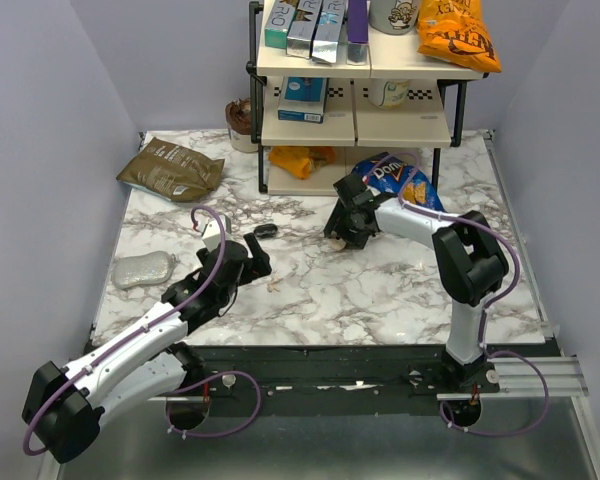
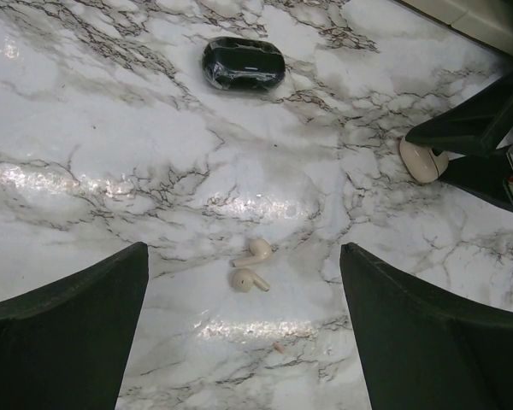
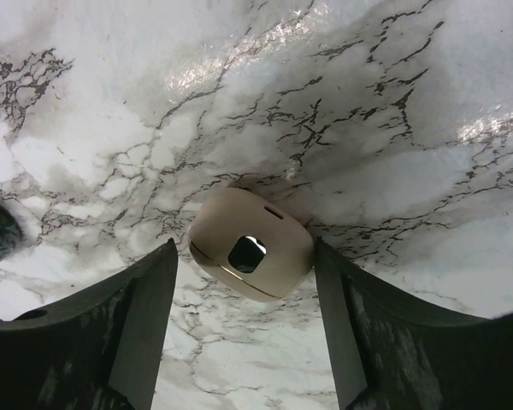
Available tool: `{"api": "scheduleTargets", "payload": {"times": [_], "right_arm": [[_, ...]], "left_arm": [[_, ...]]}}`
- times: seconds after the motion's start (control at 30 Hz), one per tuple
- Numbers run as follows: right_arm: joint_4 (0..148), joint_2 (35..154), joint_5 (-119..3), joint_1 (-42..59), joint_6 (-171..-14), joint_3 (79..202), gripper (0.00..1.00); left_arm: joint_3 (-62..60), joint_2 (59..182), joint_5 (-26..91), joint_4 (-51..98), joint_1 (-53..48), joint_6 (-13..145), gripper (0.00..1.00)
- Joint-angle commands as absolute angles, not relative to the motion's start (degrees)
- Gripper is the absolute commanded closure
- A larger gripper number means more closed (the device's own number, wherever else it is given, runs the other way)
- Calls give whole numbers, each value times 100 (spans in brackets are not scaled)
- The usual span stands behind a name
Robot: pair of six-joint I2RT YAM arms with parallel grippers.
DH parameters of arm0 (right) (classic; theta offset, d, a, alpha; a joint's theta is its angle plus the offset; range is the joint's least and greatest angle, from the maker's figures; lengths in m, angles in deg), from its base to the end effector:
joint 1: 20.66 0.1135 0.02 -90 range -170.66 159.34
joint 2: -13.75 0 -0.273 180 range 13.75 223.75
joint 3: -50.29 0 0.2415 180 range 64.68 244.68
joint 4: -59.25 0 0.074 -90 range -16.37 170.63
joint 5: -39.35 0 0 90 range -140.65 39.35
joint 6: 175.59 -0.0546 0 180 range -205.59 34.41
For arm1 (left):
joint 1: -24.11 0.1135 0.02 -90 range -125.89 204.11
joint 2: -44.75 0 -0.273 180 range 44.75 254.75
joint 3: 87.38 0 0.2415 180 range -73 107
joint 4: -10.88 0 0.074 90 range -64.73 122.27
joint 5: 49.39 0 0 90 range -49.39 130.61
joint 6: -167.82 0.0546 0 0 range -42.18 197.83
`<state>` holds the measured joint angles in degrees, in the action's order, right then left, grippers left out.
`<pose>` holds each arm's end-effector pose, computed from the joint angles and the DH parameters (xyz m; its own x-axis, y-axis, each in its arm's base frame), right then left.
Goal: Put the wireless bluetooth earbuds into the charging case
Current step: Adjust the charging case at the center of the board.
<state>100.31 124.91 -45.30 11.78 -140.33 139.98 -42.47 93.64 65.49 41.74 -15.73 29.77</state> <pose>0.3424 0.2116 0.1658 -0.8387 0.4302 -0.3338 0.3241 0.8870 0.3289 0.1551 -0.0995 0.2319 -0.5283 -0.4379 -0.7274 -0.1150 0.8857 -0.4497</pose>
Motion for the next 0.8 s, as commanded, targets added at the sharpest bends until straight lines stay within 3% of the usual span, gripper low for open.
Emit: {"api": "scheduleTargets", "payload": {"times": [0.0,0.23,0.43,0.77], "right_arm": [[10026,12818,-4660,1115,-14079,14158,32],[10035,12801,-4670,1115,-13394,14079,49],[10052,12406,-4678,1141,-11893,13877,62],[9798,11589,-5352,1634,-9712,13192,71]], "left_arm": [[-4179,9362,6654,4188,-1579,2931,1],[-4171,9310,6610,4232,-1579,2957,1],[-4179,9309,6522,4153,-1579,3071,1],[-4241,9301,6302,3872,-1579,3221,1]]}}
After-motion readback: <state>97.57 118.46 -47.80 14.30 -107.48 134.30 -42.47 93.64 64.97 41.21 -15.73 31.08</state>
